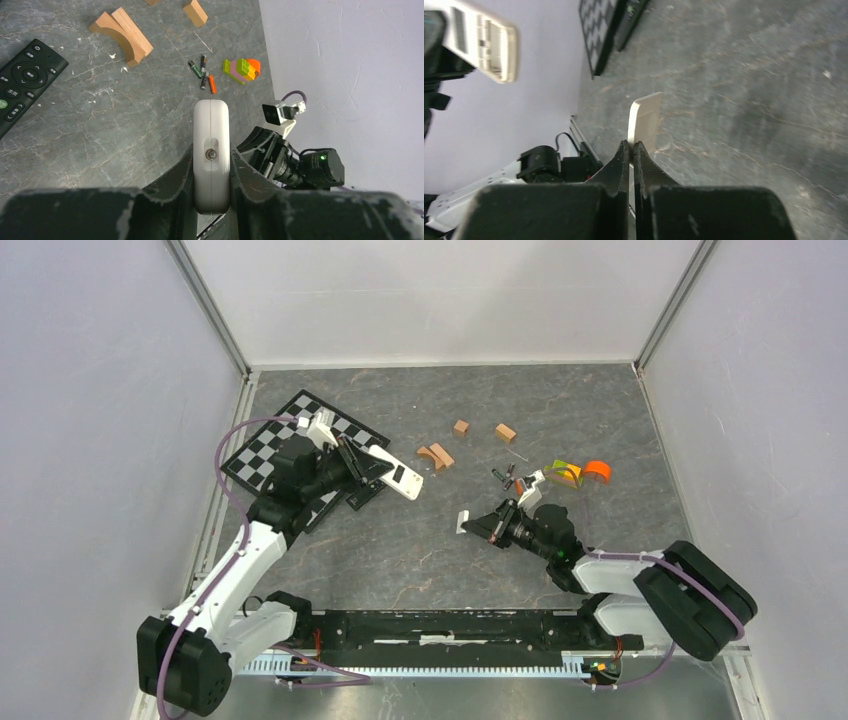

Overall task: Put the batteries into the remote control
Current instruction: Place the battery cover at the center of the board, then adjust the remote control.

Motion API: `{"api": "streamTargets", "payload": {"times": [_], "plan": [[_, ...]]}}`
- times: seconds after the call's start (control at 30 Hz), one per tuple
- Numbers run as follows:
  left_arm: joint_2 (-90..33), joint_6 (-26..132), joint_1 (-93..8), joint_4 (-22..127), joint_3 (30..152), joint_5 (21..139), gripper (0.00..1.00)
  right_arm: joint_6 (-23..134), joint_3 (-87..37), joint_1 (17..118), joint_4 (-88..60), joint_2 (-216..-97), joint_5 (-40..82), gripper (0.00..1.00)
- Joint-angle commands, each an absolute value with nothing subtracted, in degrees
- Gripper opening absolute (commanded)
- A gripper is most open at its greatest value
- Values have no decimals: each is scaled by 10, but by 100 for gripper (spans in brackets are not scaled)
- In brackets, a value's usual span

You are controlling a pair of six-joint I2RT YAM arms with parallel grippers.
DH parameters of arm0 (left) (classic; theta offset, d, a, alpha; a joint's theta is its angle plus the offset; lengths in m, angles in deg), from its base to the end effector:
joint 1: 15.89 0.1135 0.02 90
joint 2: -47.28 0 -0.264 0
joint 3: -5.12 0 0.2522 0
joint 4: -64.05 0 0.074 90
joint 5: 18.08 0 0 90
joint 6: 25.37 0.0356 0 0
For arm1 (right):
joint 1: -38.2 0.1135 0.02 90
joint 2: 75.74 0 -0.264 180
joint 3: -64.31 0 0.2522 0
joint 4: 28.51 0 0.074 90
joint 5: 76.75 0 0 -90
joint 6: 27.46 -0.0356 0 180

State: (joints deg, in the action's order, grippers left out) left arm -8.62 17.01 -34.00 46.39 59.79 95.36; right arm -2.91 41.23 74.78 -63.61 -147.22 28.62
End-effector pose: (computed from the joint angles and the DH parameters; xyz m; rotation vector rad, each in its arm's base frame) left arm 0.2095 -0.0834 0.2922 -0.2255 2.0357 -1.1388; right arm 0.1622 0.1321 0.1503 0.3002 2.0474 1.4401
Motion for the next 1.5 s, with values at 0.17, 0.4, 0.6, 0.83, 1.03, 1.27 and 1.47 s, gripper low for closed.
{"api": "streamTargets", "payload": {"times": [0.17,0.4,0.6,0.83,1.03,1.27,1.47], "plan": [[-84,183,-341,509,600,1024,2,-4,429,744,-690,-1542,299,0],[-96,172,-341,535,602,1069,2,-2,447,733,-740,-1589,311,0],[-90,189,-341,536,604,1091,2,2,453,724,-693,-1585,301,16],[-70,208,-341,538,606,1105,2,67,426,718,-487,-1482,227,60],[-70,227,-342,538,615,1144,2,191,367,718,-352,-1345,188,82],[-72,265,-366,555,618,1203,2,338,298,727,-453,-1252,457,94],[-76,312,-405,558,634,1242,2,333,245,752,-461,-1283,538,95]]}}
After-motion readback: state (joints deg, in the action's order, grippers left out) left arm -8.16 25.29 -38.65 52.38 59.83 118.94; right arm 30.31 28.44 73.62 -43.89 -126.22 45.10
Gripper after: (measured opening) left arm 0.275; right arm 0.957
